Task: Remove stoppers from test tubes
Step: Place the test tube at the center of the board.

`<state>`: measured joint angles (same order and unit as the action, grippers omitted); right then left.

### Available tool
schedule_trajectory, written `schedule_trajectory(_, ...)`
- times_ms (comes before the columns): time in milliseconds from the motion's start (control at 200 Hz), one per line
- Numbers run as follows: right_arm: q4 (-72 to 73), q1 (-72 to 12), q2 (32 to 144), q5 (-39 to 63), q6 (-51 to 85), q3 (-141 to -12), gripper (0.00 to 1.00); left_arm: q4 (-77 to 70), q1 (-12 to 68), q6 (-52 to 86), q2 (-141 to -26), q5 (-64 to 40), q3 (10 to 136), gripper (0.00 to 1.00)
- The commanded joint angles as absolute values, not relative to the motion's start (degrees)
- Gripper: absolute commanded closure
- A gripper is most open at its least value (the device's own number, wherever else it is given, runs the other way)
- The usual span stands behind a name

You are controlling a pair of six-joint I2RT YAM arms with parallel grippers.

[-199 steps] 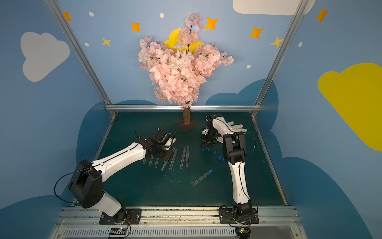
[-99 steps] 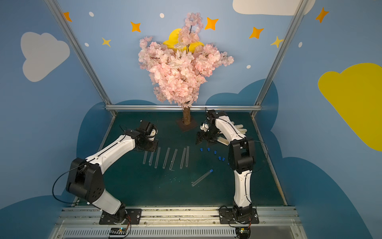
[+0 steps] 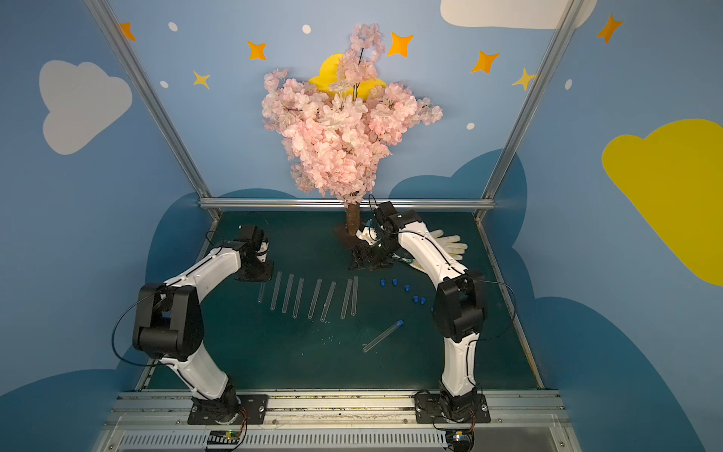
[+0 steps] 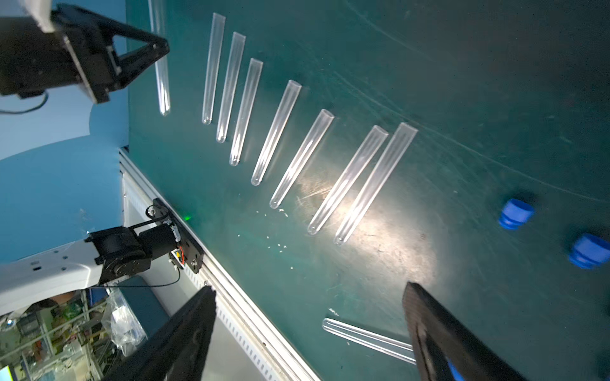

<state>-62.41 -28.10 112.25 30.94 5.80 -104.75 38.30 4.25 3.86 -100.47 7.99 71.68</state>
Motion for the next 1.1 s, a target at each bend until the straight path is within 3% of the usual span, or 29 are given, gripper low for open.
schedule_trajectory(0, -61.2, -29.7, 110.7, 34.0, 5.8, -104.4, 0.11, 36.9, 3.4, 1.5, -102.1, 9.3, 72.1, 0.97)
schedule_trajectory(636, -57.7, -29.1, 107.6, 34.4, 7.8, -105.9, 0.11, 36.7, 3.3, 0.5, -109.2, 6.2, 72.3, 0.87)
schedule_trajectory(991, -55.9, -26.4, 104.6, 35.0, 9.4, -104.5, 0.11, 40.2, 3.4, 2.4, -106.9, 7.3, 74.6, 0.6)
schedule_trajectory(1096, -55.1, -25.8, 103.6, 35.4, 9.9, -103.6, 0.1, 42.9, 3.6, 3.5, -104.2, 8.7, 75.8, 0.58)
